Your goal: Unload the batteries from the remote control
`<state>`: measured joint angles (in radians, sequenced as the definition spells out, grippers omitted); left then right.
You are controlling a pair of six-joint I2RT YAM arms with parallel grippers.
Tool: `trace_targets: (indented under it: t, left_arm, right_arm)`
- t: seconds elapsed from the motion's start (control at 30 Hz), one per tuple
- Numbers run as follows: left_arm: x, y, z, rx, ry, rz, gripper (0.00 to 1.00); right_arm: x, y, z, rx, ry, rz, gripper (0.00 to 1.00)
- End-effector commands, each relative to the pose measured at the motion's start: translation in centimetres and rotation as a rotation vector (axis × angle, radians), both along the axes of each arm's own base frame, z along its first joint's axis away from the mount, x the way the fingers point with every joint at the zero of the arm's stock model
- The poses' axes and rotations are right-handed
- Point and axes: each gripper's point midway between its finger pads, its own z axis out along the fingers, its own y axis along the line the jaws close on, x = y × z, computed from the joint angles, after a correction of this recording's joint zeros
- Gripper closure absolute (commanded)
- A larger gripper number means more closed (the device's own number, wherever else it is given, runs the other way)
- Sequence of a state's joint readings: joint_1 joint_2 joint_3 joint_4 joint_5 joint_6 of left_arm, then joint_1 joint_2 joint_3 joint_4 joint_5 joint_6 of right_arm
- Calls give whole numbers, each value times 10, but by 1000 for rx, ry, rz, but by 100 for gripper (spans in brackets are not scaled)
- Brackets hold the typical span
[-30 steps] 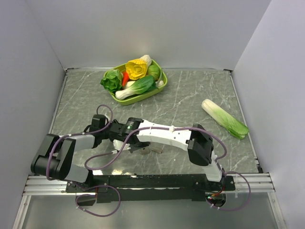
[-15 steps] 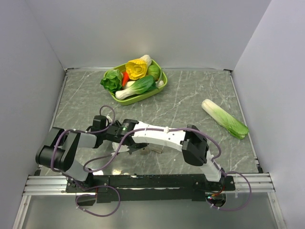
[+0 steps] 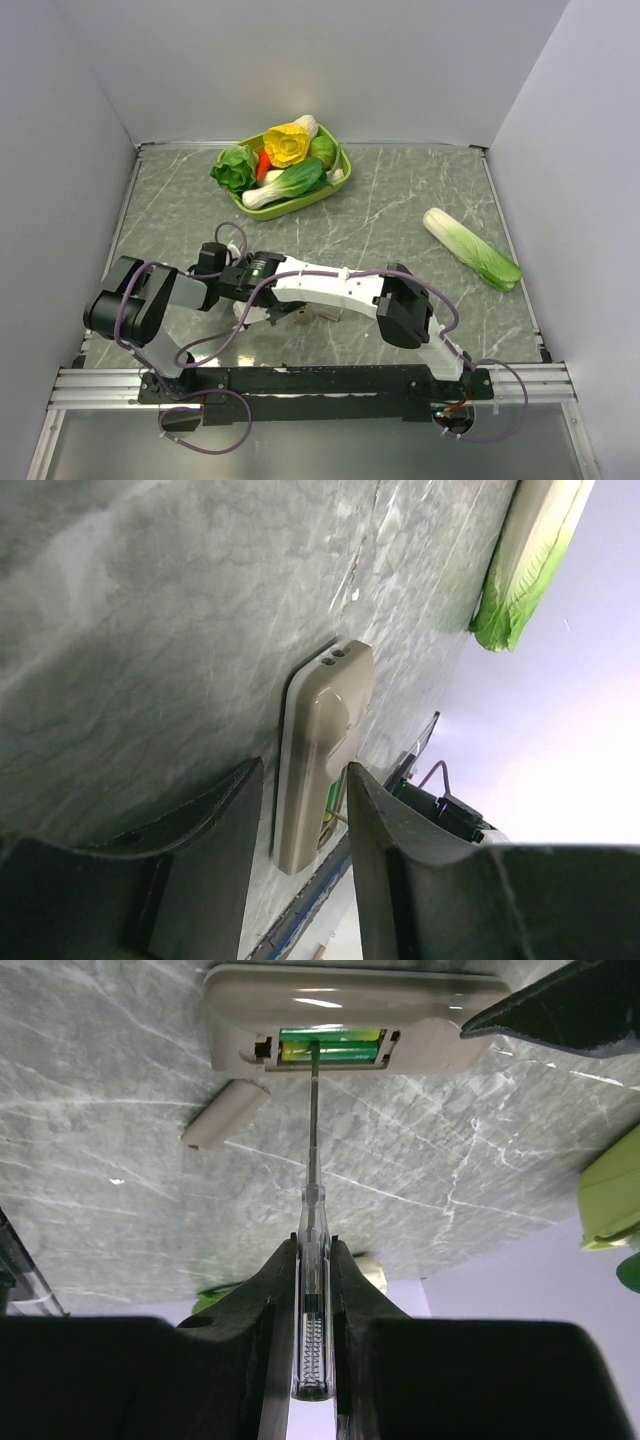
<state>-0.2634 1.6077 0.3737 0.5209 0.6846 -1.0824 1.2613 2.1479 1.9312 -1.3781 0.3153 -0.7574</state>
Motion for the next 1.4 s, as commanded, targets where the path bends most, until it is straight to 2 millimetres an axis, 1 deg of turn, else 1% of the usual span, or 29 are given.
trace_targets:
  t: [0.0, 0.07, 0.1, 0.13, 0.23, 0.3, 0.43, 0.53, 0.63, 0.83, 0.93, 1.1, 1.17, 1.2, 1.23, 1.27, 1.3, 1.33, 1.37]
  left_arm:
    - [-4, -3, -5, 0, 8, -10, 55]
    - [-4, -5, -6, 3, 10, -9, 56]
    - [-5, -5, -8, 6, 15, -10, 56]
    - [-5, -4, -9, 10, 19, -6, 56]
    - [-4, -4, -14, 21, 31, 1, 57]
    - [-5, -5, -16, 18, 46, 0, 58]
    - [-4, -7, -18, 16, 49, 3, 60]
    - [-2, -9, -18, 7, 53, 5, 61]
    - [-1, -10, -18, 12, 55, 8, 62]
    - [0, -9, -17, 24, 57, 18, 63]
    - [0, -9, -18, 30, 61, 18, 63]
    - [1, -9, -22, 38, 73, 22, 64]
    - [0, -9, -25, 48, 83, 19, 64]
    - [1, -8, -26, 53, 91, 23, 64]
    - [0, -7, -29, 62, 96, 23, 64]
    - [1, -7, -30, 65, 99, 27, 64]
    - [0, -7, -33, 72, 107, 28, 64]
    - [1, -6, -34, 75, 110, 31, 64]
    - [1, -7, -35, 80, 113, 30, 64]
  right_arm:
    - [17, 50, -28, 158, -39, 69, 100]
    - [14, 56, -32, 175, -14, 75, 100]
    - [14, 62, -33, 204, -12, 79, 100]
    - [12, 60, -36, 209, -2, 92, 100]
    - [16, 63, -42, 239, 6, 95, 100]
    - [22, 64, -40, 260, 12, 85, 100]
    - [27, 79, -35, 332, 7, 121, 100]
    - [28, 88, -31, 357, 13, 122, 100]
    - [24, 91, -32, 357, 11, 125, 100]
    - [15, 103, -32, 371, -17, 109, 100]
    - [14, 105, -34, 366, -27, 87, 100]
    - [15, 106, -45, 377, -12, 87, 100]
    - [25, 101, -44, 411, -1, 40, 100]
    - [27, 97, -44, 426, 9, 24, 100]
    - [35, 92, -44, 447, 9, -1, 100]
    - [36, 79, -45, 447, 11, -19, 100]
    - [39, 79, -45, 476, 7, -22, 100]
    - [39, 67, -54, 471, 37, -45, 100]
    - [39, 65, -46, 503, 37, -52, 100]
